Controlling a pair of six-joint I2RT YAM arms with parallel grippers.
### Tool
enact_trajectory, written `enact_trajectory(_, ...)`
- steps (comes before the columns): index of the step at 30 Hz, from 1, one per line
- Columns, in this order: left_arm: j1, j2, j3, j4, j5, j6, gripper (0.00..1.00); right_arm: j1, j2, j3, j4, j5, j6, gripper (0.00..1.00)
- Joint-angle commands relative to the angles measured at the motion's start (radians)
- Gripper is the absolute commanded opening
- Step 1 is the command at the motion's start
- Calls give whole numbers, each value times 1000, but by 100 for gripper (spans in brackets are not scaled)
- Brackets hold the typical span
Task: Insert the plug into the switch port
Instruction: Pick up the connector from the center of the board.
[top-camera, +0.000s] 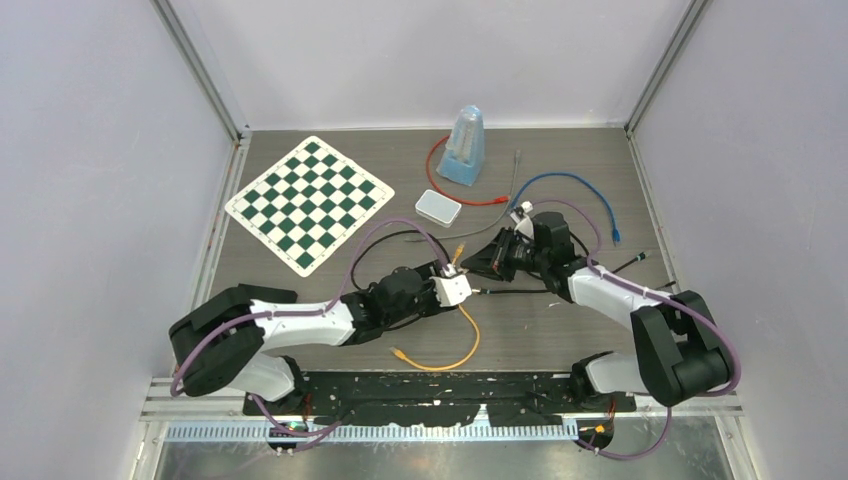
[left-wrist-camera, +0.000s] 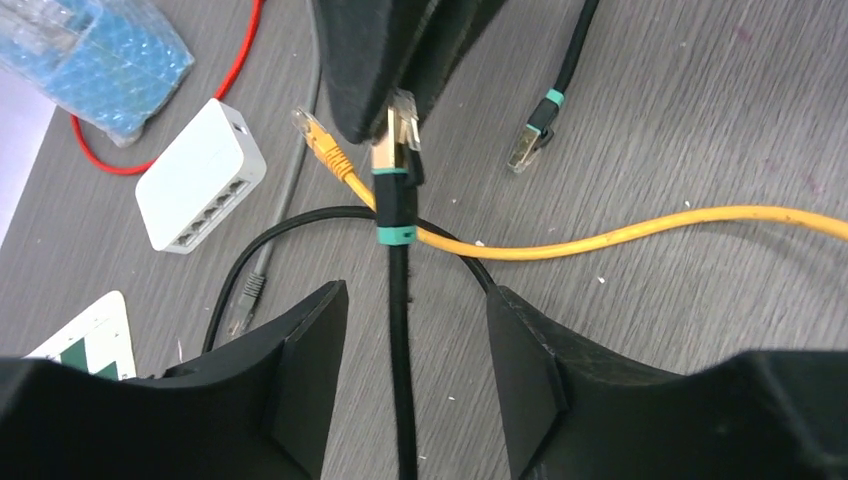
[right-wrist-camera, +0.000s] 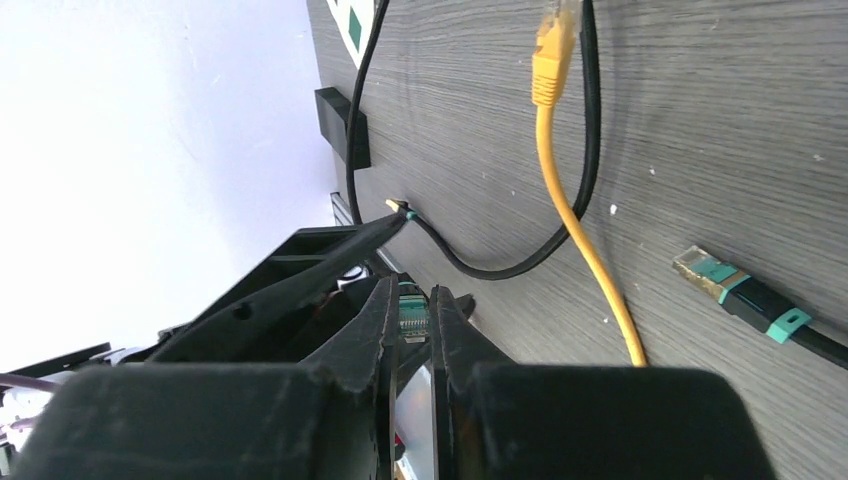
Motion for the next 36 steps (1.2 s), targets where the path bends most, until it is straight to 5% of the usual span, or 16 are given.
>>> enact_trajectory(1, -3, 28, 28, 88, -14, 23, 50, -4, -61, -2, 13, 13, 42, 5)
enact_trajectory(4, 0, 21, 21, 87, -3, 23, 17, -4, -71, 4, 9, 10, 10, 7)
enact_trajectory(7, 2, -2, 11, 84, 3, 2, 0, -10, -87, 22, 53, -37, -108, 32)
enact_trajectory(11, 40, -43, 6, 35, 85, -52, 0, -21, -148, 82, 26, -47, -479, 54)
enact_trajectory(15, 82, -71, 19, -29, 162, -97, 0, -22, -169, 147, -22, -124, -733, 60)
enact_trajectory(18, 134, -108, 16, -59, 258, -154, 0, -27, -157, 112, 131, -219, -754, 61)
enact_trajectory(23, 213, -159, 13, -125, 402, -223, 0, -28, -130, -23, 623, -327, -678, 59)
enact_trajectory(36, 273, -188, 54, -246, 515, -281, 0, 57, -11, 60, 418, -350, -753, 64)
